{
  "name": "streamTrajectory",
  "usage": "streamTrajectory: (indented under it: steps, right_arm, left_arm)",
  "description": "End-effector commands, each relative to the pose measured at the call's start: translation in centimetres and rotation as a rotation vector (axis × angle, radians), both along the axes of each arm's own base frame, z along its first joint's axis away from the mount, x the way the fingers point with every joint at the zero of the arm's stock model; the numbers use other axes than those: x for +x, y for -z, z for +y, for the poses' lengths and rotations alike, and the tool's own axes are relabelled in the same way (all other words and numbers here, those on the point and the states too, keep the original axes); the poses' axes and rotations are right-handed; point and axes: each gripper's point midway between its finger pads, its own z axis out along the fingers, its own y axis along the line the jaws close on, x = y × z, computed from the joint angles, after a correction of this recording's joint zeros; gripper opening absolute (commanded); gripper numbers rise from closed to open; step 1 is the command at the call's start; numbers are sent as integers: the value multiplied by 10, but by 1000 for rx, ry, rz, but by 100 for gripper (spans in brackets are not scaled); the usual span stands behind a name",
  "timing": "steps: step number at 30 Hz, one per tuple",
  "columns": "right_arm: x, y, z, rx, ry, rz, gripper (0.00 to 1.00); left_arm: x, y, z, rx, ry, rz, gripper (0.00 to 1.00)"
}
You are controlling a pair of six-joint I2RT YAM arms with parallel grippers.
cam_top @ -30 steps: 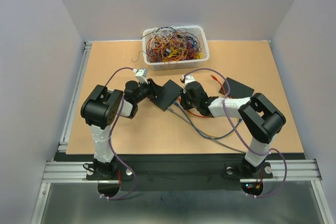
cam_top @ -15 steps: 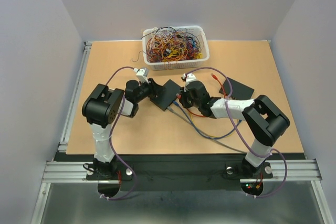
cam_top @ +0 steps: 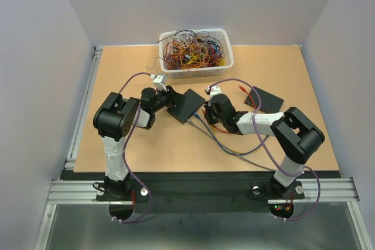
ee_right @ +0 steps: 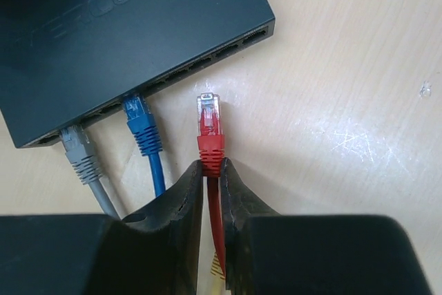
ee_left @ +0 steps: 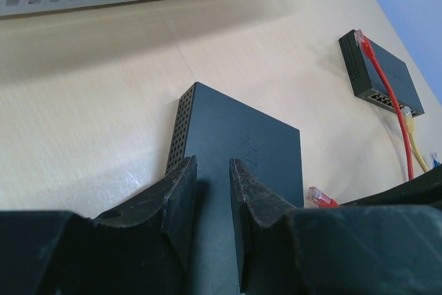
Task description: Insert the plug into the switch port
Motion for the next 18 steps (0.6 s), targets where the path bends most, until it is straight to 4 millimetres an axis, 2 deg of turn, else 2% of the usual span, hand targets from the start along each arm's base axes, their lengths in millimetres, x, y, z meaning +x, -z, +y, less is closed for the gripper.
streamTrajectory:
  steps: [1, 9, 18]
  right_arm:
    - [16, -24, 18, 60, -14, -52, 1]
    - [20, -21, 33, 82, -52, -38, 0]
    - [18, -15, 30, 70, -41, -32, 0]
  left_arm:
    - [6, -12, -2, 1, 20, -65, 37]
    - [2, -6, -5, -4, 42, -66, 37]
    - [0, -4, -6, -14, 56, -66, 36]
